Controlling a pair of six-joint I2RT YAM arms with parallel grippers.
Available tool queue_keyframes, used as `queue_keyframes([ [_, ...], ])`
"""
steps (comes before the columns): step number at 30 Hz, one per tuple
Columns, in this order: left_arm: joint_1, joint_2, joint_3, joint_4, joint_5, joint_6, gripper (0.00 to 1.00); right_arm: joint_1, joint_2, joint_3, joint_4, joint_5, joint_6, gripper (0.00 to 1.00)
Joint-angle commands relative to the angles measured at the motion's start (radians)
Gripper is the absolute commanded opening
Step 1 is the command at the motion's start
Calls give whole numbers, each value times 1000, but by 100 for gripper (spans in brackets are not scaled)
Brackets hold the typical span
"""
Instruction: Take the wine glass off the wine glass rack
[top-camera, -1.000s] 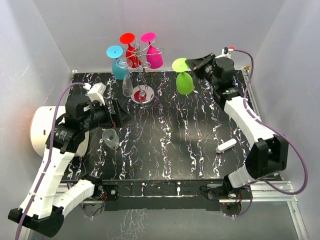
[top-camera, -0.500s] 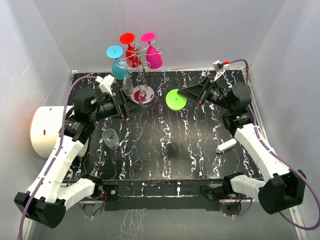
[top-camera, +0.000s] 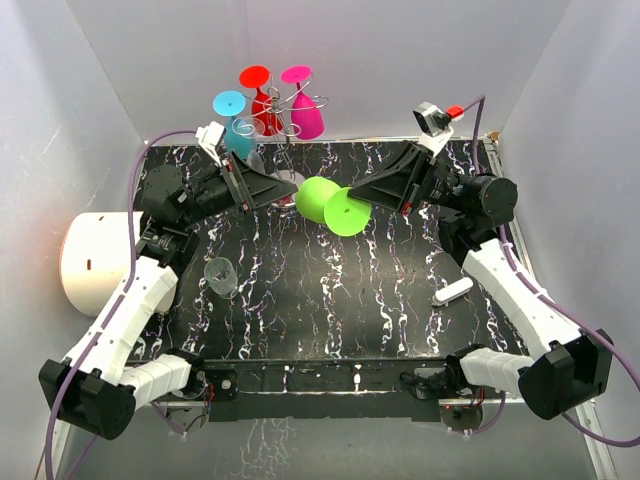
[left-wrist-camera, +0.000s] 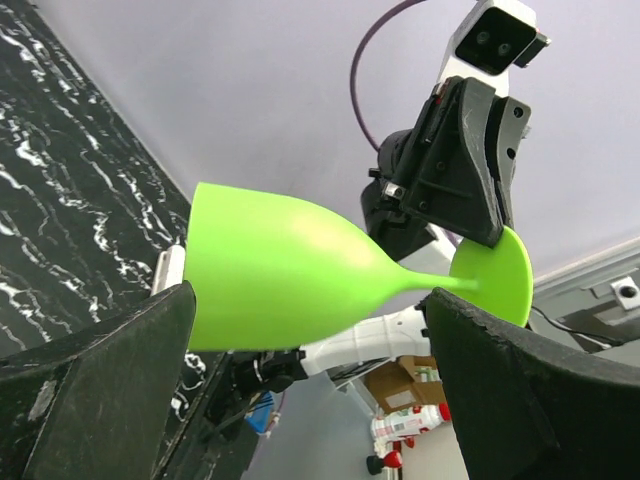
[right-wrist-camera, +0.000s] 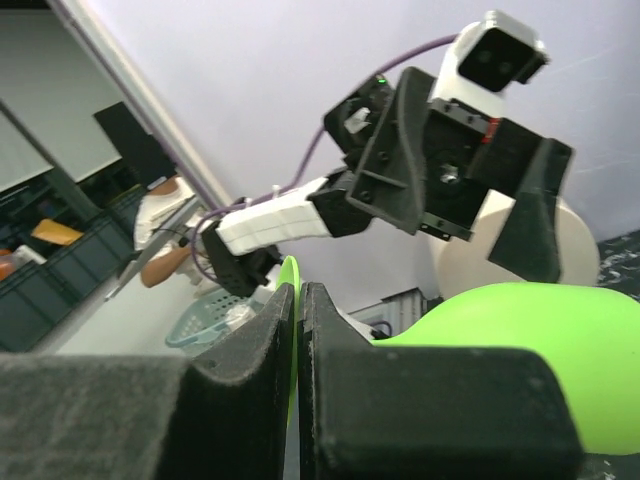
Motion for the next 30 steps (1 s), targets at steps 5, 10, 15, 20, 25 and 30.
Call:
queue_keyframes([
  [5, 5, 19, -15, 263, 81, -186, 99, 28, 28, 99, 246, 8, 172, 0],
  [10, 4, 10, -13, 185, 63, -151, 99, 36, 31, 107, 272, 21, 199, 0],
  [15, 4, -2, -26, 140, 34, -145, 99, 37, 33, 100, 280, 28, 197, 0],
  [20, 6, -24, -78, 205, 43, -203, 98, 37, 40, 89, 271, 39, 174, 0],
  [25, 6, -10, -159, 515, 103, -403, 84, 38, 72, 74, 345, 57, 200, 0],
  [30, 5, 15, -206, 764, 98, -572, 70, 38, 92, 49, 377, 110, 214, 0],
])
